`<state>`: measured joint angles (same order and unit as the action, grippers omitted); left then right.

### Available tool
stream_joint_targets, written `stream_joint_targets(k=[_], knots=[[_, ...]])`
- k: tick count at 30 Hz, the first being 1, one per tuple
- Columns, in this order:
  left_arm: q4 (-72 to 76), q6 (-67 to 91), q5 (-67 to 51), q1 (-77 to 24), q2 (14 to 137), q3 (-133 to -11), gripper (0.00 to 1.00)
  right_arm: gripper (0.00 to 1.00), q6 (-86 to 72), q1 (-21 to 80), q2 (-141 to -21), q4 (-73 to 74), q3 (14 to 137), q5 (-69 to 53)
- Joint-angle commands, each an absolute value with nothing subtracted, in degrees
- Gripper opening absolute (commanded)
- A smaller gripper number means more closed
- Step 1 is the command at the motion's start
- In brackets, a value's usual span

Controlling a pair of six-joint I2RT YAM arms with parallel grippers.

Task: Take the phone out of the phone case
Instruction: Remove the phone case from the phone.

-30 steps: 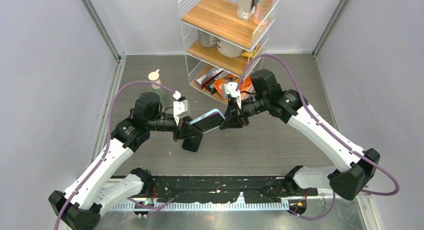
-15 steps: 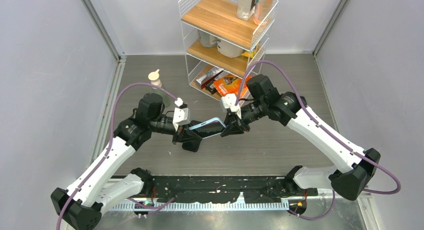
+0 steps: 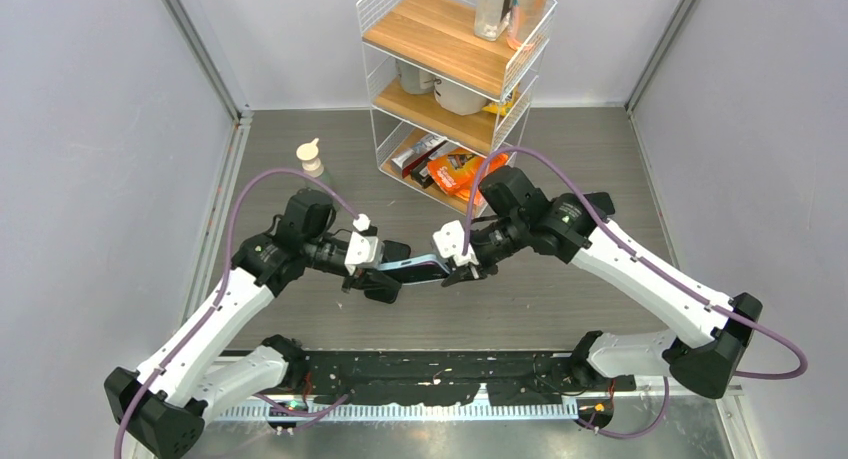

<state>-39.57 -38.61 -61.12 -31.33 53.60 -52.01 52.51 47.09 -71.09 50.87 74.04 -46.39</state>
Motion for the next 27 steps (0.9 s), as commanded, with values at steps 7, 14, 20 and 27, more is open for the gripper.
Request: stream_joint_targets(k=[7, 14, 20, 27], knots=[[-55.07, -54.72, -68.49, -34.37, 55.58, -52.88, 0.00, 0.06, 61.20, 48.79, -67.64, 49.93, 76.57, -40.49], [-54.86, -55.03, -67.52, -35.46, 57.54, -53.36, 0.00, 0.06, 61.75, 49.81, -67.61, 50.20, 76.63, -39.38], [-54.50, -54.14, -66.58, -36.36, 58.80, -53.63, 0.00, 0.06, 62.56, 50.81, -67.67, 50.68, 76.93, -38.20], [-54.60, -54.17, -66.40, -37.26, 59.45, -53.40, 0.00, 0.06, 63.70, 52.18, -68.01, 51.42, 77.77, -36.21]])
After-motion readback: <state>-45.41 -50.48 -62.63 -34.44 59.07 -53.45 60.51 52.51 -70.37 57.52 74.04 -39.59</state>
